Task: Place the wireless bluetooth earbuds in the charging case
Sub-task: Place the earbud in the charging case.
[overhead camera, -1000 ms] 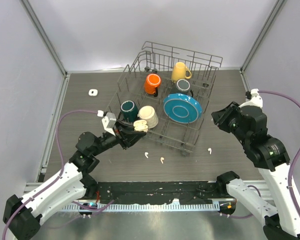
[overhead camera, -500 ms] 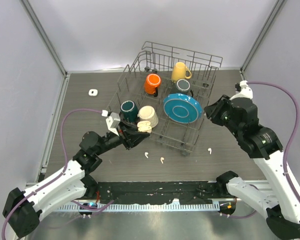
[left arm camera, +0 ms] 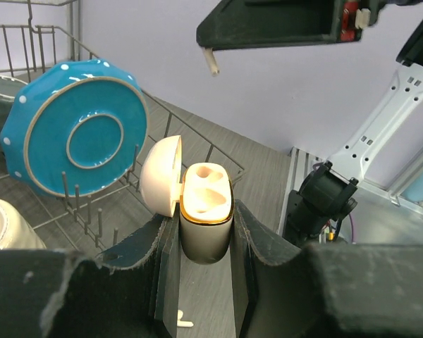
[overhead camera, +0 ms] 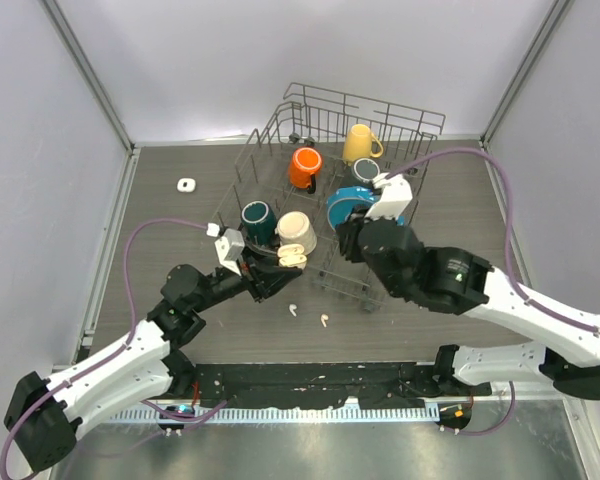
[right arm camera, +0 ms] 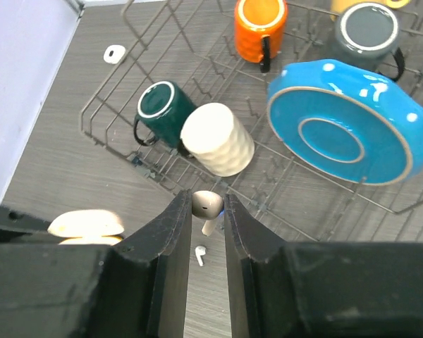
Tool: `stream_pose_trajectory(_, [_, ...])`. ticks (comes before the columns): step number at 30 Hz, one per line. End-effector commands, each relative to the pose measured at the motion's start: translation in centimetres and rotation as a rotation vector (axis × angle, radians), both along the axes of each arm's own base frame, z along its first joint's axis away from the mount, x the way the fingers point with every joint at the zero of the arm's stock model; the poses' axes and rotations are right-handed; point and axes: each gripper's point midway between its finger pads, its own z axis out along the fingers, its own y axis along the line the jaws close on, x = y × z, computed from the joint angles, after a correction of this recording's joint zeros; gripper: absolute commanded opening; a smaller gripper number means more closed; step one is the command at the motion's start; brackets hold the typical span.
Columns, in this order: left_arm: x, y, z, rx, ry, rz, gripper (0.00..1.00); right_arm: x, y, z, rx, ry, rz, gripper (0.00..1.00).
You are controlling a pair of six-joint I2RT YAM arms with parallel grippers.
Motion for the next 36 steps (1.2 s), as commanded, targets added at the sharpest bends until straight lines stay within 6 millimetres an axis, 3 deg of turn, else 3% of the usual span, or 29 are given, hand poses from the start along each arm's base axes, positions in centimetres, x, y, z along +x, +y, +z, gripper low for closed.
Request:
stream_pose_trajectory(1, [-0.5, 0.3, 3.4, -0.053, -0.153, 0.018, 0.00, -0.9, 2.1, 4.3, 0.052, -0.139, -0.021, 0.01])
stream_pose_trajectory(5, [-0.5, 0.1, 3.4, -0.014, -0.235, 0.044, 0.00, -2.2, 4.0, 4.1, 0.043, -0.167, 0.040, 0.01])
stream_pose_trajectory(18, [-0.1, -0.9, 3.0, 0.047, -0.302, 0.103, 0.00, -4.6, 7.0, 3.3, 0.029, -0.187, 0.185, 0.01])
stream_pose_trajectory(36, [-0.1, -0.5, 4.7, -0.044, -0.276, 0.124, 0.00, -5.0, 8.0, 1.2, -0.004, -0.171, 0.226, 0.01])
